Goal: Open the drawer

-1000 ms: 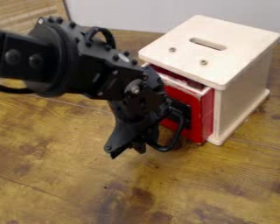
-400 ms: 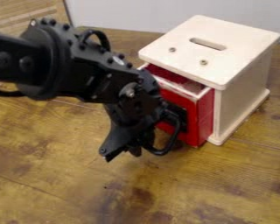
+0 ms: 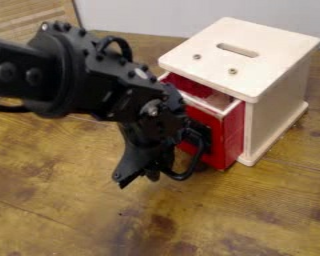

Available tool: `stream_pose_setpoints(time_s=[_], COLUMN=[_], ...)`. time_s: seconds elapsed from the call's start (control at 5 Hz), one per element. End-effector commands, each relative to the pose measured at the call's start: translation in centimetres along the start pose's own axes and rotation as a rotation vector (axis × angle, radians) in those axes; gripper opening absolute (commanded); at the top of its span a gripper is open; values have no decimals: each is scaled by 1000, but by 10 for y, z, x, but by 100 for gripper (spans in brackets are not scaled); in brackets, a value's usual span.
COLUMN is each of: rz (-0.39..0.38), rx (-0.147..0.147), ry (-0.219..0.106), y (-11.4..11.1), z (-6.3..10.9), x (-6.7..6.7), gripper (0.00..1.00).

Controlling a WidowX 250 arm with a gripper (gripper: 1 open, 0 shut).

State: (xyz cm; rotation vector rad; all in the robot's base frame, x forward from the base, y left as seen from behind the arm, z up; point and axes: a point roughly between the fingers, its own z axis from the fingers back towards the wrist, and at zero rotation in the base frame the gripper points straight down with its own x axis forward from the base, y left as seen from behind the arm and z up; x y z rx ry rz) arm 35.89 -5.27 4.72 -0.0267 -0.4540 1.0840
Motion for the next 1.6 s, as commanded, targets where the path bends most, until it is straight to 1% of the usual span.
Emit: stream_pose_setpoints(time_s=[0.0,0.4,0.6,1.0,1.4], rz=[-53,-129,-110,-28,29], rx=[-25,-46,-31,15,51], ry=[-15,5,-1,-24,-39], y=[4,-10,-5,-6,15], z=[11,29,31,22,24], x=[1,16,23,17,29], gripper=[0,0,0,0,0])
